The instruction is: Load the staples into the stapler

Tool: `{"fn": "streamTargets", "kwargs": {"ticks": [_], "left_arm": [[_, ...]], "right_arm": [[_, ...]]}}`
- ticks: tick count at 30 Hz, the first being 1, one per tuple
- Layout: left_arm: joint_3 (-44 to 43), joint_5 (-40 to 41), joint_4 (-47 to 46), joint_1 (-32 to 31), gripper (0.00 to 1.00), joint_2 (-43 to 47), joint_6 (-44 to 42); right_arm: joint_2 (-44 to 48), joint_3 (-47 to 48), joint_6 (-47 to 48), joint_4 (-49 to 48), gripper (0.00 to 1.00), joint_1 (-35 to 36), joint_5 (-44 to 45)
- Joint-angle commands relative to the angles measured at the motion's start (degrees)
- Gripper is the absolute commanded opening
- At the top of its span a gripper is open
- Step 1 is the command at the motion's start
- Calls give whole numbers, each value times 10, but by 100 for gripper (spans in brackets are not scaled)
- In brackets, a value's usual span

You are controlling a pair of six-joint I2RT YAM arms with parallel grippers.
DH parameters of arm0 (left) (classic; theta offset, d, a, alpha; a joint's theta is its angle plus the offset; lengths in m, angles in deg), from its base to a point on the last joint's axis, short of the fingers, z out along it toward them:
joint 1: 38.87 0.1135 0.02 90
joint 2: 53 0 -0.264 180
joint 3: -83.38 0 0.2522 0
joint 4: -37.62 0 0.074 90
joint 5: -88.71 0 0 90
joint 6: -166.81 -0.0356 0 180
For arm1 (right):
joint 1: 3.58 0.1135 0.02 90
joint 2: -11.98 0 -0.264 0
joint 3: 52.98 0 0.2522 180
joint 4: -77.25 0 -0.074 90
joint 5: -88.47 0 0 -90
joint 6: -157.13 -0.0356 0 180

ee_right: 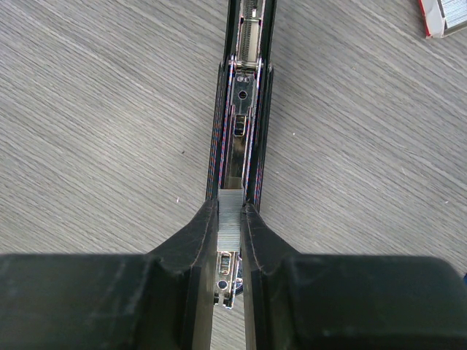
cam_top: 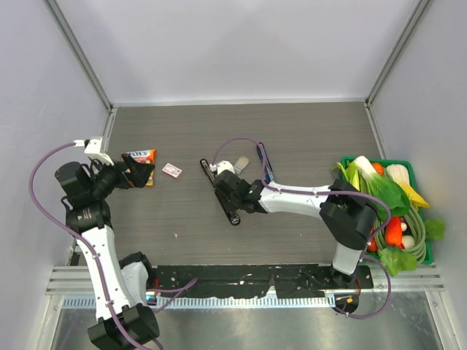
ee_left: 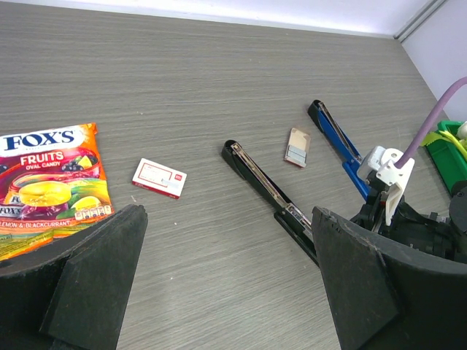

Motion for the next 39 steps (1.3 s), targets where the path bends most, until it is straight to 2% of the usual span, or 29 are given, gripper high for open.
{"fn": "streamTargets", "kwargs": {"ticks": [1,22,39], "left_arm": [[0,-11,-25,6,100,8,5],[0,-12,-25,6,100,8,5],[0,-13,-25,6,100,8,5]], "right_arm": [[15,-1,7,-21,9,0,15],[12,3,27,-21,25,10,25],[18,14,45,-11,32,11,17]]}}
